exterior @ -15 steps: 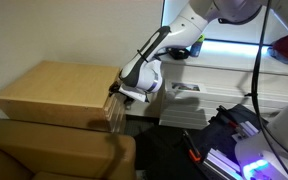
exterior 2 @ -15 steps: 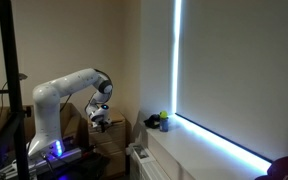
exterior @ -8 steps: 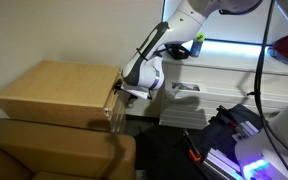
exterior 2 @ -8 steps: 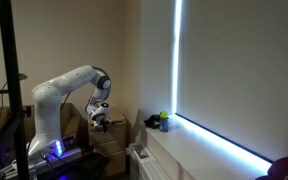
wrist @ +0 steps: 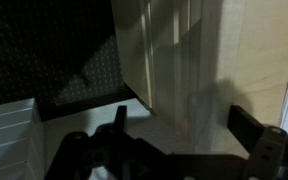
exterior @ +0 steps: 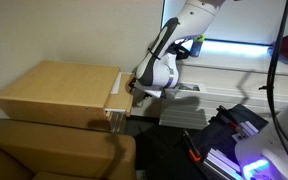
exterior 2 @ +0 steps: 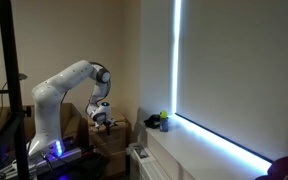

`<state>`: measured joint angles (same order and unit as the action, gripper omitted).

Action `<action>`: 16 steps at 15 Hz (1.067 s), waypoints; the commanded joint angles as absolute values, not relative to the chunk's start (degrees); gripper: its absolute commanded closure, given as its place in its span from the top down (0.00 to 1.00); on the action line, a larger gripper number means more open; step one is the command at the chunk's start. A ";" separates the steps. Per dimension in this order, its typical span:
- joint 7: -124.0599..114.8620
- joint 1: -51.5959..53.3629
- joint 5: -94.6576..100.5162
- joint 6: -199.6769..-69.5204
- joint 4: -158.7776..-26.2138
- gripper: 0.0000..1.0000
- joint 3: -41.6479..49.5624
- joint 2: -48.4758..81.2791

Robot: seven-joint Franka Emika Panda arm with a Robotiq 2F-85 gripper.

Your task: Open the drawer

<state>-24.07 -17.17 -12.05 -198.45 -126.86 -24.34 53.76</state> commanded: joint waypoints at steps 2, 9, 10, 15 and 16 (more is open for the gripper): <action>-25.42 -16.52 -15.04 -198.33 -130.83 1.00 -16.59 53.51; -25.97 -11.52 -19.26 -198.16 -136.96 1.00 -6.80 48.53; -26.07 -10.45 -20.09 -198.11 -137.17 1.00 -5.28 48.81; -26.48 -10.63 -19.05 -198.08 -141.27 1.00 -8.94 41.78; -26.48 -10.63 -19.05 -198.08 -141.27 1.00 -8.94 41.78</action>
<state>-26.38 -10.87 -19.00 -198.25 -141.33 -9.10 41.85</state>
